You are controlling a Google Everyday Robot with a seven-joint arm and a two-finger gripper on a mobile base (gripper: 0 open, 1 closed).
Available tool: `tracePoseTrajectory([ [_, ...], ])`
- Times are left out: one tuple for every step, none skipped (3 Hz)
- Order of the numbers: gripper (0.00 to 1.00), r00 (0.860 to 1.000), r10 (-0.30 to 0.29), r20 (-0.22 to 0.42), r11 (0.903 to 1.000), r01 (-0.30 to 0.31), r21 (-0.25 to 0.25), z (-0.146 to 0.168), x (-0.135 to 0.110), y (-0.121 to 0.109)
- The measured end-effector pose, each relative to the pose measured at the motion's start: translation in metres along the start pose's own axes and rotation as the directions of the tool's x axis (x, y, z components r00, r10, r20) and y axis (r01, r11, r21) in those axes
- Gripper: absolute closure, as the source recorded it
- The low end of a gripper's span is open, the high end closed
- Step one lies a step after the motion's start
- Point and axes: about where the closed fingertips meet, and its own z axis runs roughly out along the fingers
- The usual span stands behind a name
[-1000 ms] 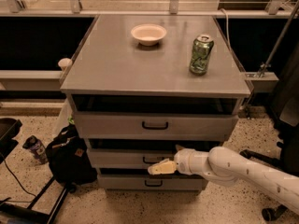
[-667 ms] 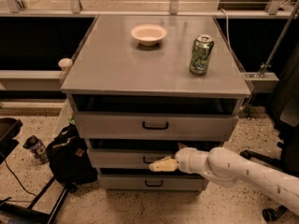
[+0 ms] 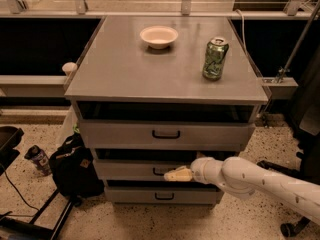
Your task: Open middle drawer
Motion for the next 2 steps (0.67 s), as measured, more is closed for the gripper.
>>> tracePoseTrajectory([
  [0.00, 0.998, -0.029, -0.062, 0.9859, 0.039, 0.163, -0.004, 0.010, -0.043],
  [0.00, 0.994, -0.044, -0.104, 0.9636, 0.070, 0.258, -0.009, 0.016, -0.068],
])
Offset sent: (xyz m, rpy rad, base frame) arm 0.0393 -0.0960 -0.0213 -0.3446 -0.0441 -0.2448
